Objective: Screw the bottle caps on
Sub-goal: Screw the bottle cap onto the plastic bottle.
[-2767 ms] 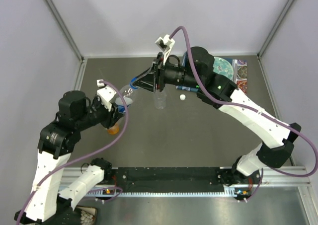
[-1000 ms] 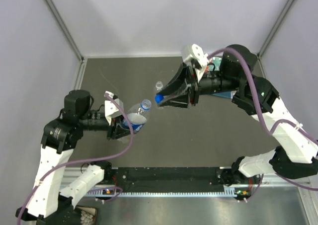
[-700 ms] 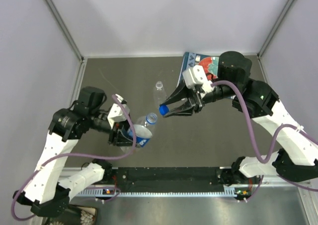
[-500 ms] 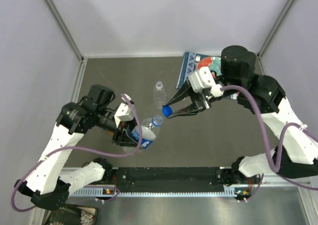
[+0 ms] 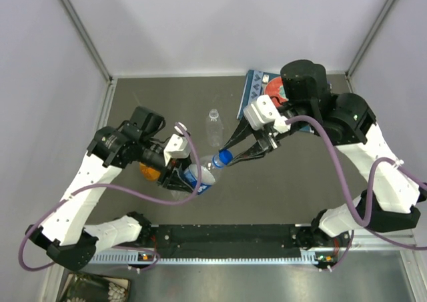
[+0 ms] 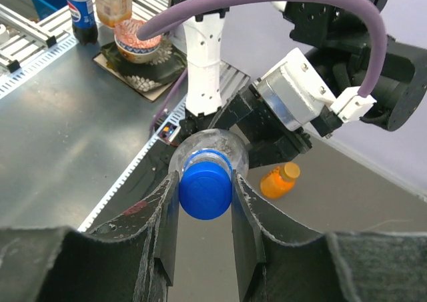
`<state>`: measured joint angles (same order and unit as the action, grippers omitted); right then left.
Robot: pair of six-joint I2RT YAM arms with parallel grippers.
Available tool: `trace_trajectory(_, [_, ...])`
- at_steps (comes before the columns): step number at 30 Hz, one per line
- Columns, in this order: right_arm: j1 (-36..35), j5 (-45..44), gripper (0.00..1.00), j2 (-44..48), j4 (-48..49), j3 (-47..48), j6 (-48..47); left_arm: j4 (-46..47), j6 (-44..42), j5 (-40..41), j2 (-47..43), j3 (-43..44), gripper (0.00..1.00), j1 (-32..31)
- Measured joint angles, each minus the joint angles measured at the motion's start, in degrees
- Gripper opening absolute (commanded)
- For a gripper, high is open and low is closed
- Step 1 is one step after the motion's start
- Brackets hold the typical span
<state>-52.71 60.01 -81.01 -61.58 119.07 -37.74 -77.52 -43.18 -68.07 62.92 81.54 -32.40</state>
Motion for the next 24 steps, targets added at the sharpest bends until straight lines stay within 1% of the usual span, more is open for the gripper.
trace_trajectory(14, [-1.3,-6.4,0.00,-1.5,-2.8,1.8,0.0,0.3,7.3,4.5,-0.4,0.0,0.02,-0.3])
trace_trajectory(24, [-1.3,-5.2,0.00,-2.1,-2.7,2.1,0.9,-0.2,8.8,6.9,-0.7,1.3,0.01,-0.3])
